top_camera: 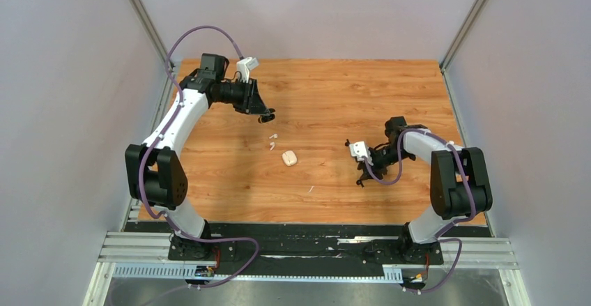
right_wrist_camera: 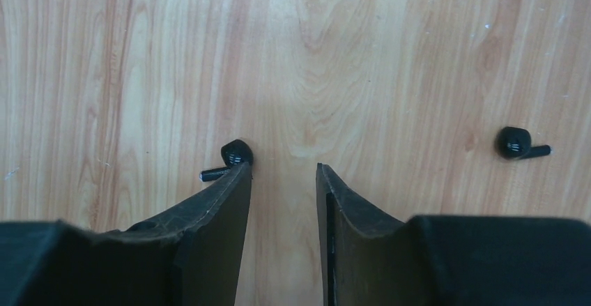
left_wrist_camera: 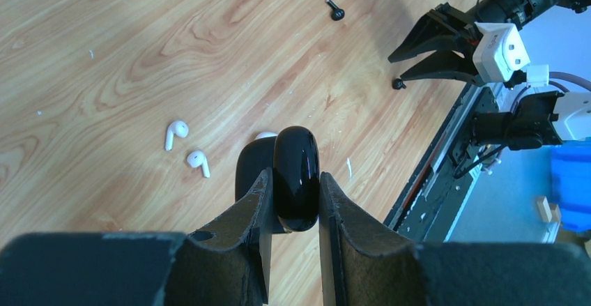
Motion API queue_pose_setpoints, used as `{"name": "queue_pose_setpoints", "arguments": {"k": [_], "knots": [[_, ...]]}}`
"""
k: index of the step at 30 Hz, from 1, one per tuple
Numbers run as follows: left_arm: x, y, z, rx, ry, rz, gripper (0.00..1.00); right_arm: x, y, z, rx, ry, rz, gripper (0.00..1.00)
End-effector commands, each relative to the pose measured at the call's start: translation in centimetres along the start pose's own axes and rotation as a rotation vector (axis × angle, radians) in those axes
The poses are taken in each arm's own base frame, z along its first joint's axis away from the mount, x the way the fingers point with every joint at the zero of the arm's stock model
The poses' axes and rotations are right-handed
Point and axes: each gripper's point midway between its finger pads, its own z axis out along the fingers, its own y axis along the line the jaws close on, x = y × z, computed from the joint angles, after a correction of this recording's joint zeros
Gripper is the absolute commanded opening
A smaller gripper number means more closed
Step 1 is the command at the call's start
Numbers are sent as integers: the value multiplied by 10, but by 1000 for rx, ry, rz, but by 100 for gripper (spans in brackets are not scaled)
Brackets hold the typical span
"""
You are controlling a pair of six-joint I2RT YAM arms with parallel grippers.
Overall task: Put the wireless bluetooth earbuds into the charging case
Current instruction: Pick up the earbud from the center of the board.
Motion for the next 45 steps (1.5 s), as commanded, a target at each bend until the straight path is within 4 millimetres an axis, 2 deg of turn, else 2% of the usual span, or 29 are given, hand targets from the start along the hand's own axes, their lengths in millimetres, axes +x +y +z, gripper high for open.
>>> {"name": "queue_pose_setpoints", "arguments": {"k": [1, 11, 20, 27, 35, 45], "knots": [[-8, -10, -10, 6, -39, 49, 0, -6, 12, 1, -31, -16, -20, 39], [-5, -12, -8, 11, -40, 44, 0, -11, 18, -2, -39, -18, -12, 41], [-2, -13, -6, 9, -34, 48, 0, -16, 24, 8, -88, -14, -18, 38], [0, -11, -5, 4, -32, 46, 0, -12, 27, 12, -110, 12, -20, 33], [1, -10, -4, 1, -29, 42, 0, -5, 28, 14, -114, 32, -16, 31], [3, -8, -3, -2, -23, 38, 0, -7, 27, 20, -123, 26, -17, 30]]}}
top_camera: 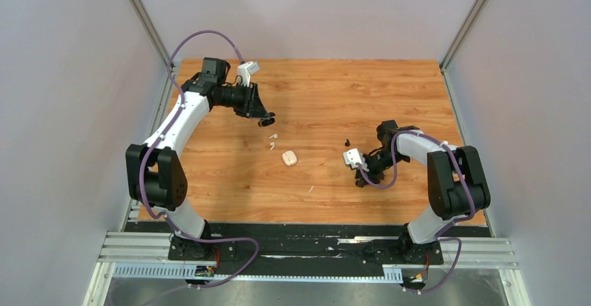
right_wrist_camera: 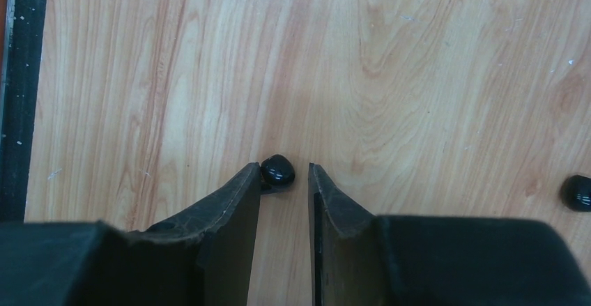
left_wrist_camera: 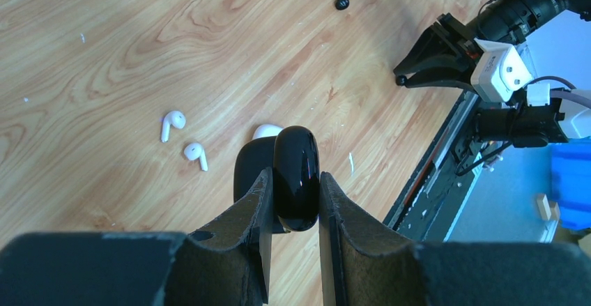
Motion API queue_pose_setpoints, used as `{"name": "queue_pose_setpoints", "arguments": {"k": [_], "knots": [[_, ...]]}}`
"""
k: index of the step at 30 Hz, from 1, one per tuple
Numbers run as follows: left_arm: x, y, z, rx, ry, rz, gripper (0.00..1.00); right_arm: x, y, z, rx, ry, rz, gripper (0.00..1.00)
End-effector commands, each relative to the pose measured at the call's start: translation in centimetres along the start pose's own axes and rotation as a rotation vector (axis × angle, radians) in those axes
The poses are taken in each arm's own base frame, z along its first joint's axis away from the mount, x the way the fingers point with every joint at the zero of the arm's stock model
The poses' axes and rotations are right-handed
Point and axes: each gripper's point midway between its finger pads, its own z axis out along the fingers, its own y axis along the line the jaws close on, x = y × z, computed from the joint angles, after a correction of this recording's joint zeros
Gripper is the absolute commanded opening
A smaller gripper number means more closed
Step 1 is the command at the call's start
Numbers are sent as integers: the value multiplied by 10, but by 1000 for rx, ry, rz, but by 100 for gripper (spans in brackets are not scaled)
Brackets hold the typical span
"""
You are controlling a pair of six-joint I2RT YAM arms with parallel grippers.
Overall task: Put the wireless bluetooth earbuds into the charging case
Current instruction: Pick up the earbud from the center of the board, then place the earbud in the charging case.
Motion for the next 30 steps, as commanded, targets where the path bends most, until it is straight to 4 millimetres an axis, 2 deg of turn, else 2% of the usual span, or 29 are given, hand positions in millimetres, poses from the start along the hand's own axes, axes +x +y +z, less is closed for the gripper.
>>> {"name": "queue_pose_setpoints", "arguments": {"k": [1, 10, 14, 16, 18, 20, 23, 27, 30], "knots": [[-11, -11, -9, 0, -44, 55, 0, -5, 0, 6, -11, -24, -7, 30], [-10, -9, -7, 1, -40, 50, 0, -4, -4, 8, -18, -8, 18, 17], [-11, -12, -5, -11, -39, 45, 0, -19, -17, -7, 65, -16, 14, 12], [-13, -13, -1, -25, -38, 52, 0, -34, -32, -23, 160, -23, -34, 8], [-16, -17, 5, -39, -39, 55, 0, -54, -53, -45, 298, -22, -98, 1], [-22, -22, 13, -46, -41, 58, 0, -82, -82, -72, 489, -38, -207, 0], [-38, -26, 27, -40, -65, 32, 0, -129, -107, -112, 761, -121, -341, 0], [-62, -35, 44, -9, -109, -73, 0, -177, -115, -145, 1059, -226, -486, 0], [-74, -48, 57, 56, -110, -75, 0, -204, -112, -148, 1173, -254, -577, 0]]}}
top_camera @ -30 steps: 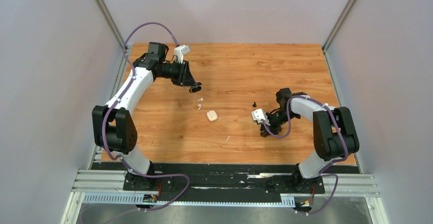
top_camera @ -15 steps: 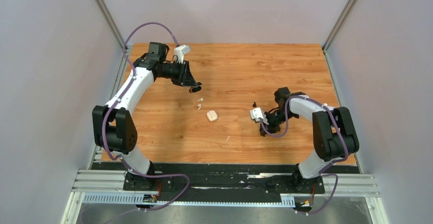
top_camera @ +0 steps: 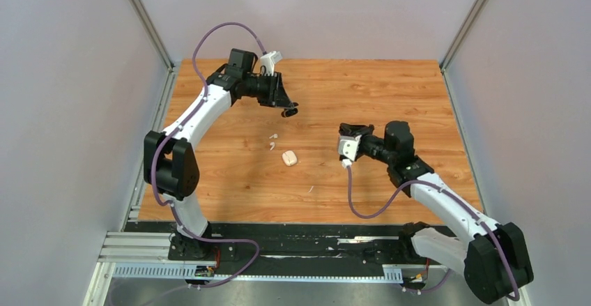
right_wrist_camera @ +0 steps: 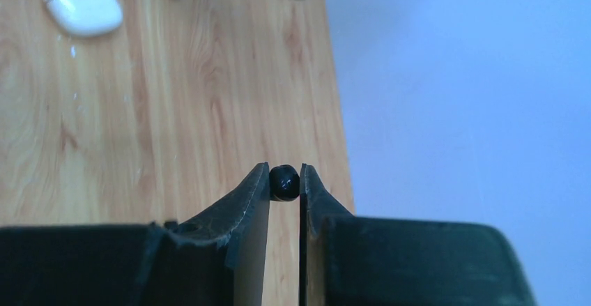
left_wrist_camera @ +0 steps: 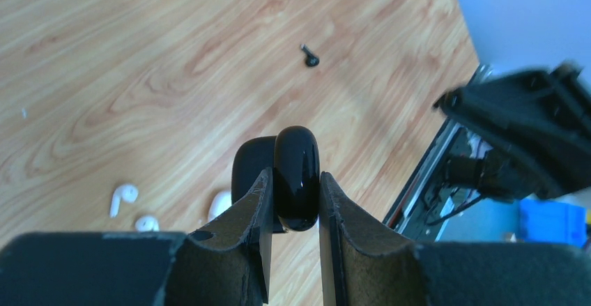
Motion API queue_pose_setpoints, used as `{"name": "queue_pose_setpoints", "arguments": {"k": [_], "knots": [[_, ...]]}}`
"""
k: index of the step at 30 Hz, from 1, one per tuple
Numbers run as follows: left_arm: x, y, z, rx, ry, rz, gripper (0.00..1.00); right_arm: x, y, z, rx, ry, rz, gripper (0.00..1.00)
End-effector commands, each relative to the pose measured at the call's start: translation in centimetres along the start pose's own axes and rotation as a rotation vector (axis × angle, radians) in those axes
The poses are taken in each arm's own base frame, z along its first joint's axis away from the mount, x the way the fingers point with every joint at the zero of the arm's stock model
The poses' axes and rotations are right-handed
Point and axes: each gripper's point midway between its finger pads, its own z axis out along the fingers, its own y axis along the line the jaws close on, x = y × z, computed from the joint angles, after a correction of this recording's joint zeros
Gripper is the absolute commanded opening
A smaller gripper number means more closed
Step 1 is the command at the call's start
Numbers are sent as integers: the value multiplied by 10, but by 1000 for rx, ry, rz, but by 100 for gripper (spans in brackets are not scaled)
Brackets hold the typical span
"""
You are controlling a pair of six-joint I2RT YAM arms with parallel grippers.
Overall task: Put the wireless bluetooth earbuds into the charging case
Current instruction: Place the earbud in the charging case.
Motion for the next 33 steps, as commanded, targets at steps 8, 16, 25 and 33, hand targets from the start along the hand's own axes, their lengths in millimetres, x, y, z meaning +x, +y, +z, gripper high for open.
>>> {"name": "queue_pose_setpoints", "arguments": {"k": [8, 16, 25, 33], "knots": [[-23, -46, 22, 223, -11, -49, 0, -76, -64, 33, 415, -98, -129, 0], [-15, -73, 11, 358, 16, -58, 0, -76, -83, 50, 468, -75, -113, 0], [-7, -94, -3, 475, 68, -84, 0, -68, -100, 64, 430, -68, 167, 0], [-13, -100, -12, 529, 92, -178, 0, -65, -83, 65, 381, -70, 99, 0]]}}
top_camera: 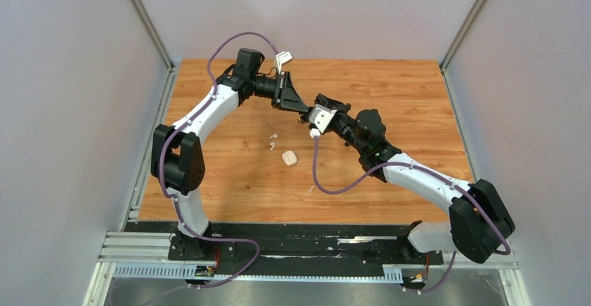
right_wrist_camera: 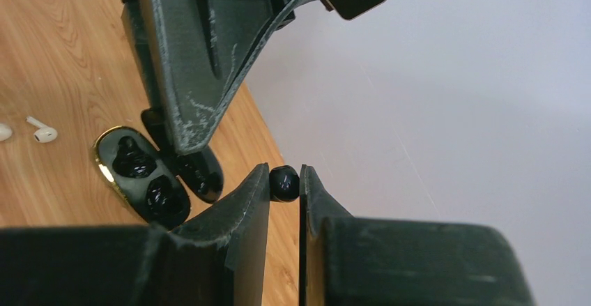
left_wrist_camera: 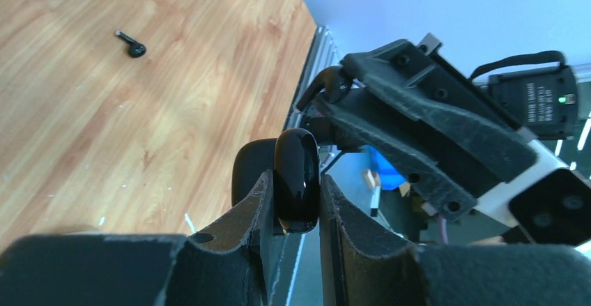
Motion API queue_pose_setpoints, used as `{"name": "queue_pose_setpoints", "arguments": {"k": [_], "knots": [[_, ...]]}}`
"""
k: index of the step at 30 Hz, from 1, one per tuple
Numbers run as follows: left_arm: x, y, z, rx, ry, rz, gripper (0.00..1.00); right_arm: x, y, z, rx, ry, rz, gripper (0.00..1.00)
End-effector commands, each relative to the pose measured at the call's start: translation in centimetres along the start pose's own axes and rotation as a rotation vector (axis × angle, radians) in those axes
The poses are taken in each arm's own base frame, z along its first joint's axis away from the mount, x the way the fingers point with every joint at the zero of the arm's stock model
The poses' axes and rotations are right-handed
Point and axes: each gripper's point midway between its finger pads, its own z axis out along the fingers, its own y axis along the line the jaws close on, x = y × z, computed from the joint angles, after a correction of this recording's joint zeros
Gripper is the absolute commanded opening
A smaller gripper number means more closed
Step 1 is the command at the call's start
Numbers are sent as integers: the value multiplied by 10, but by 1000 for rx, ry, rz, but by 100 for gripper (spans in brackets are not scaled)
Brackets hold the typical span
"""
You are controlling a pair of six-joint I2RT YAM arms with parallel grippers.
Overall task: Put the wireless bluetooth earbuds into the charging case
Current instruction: Place the earbud in the charging case.
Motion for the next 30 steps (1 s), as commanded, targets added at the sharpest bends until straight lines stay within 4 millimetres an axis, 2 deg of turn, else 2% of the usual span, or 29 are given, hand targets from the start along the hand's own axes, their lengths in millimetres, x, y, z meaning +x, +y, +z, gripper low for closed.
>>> {"name": "queue_pose_setpoints", "arguments": {"k": [1, 7, 11, 14, 18, 21, 27, 30], "knots": [[-8, -36, -12, 105, -8, 7, 0, -5, 1, -4, -2, -28, -30, 0], [-8, -38, -13, 136, -6, -59, 0, -13, 4, -9, -7, -81, -84, 0], [-7, -33, -12, 133, -3, -80, 0, -13, -12, -7, 71, -69, -115, 0], [-7, -28, -12, 119, -9, -108, 0, -22, -25, -5, 96, -81, -100, 0], [-8, -21, -12, 108, -18, -158, 0, -38, -11, -11, 23, -152, -100, 0], [-8, -19, -13, 113, -22, -201, 0, -39, 2, -14, 2, -174, -149, 0], [0, -8, -14, 95, -28, -254, 0, -42, -3, -11, 16, -171, -140, 0], [2, -1, -15, 91, -34, -285, 0, -41, 10, -12, -29, -182, -144, 0]]}}
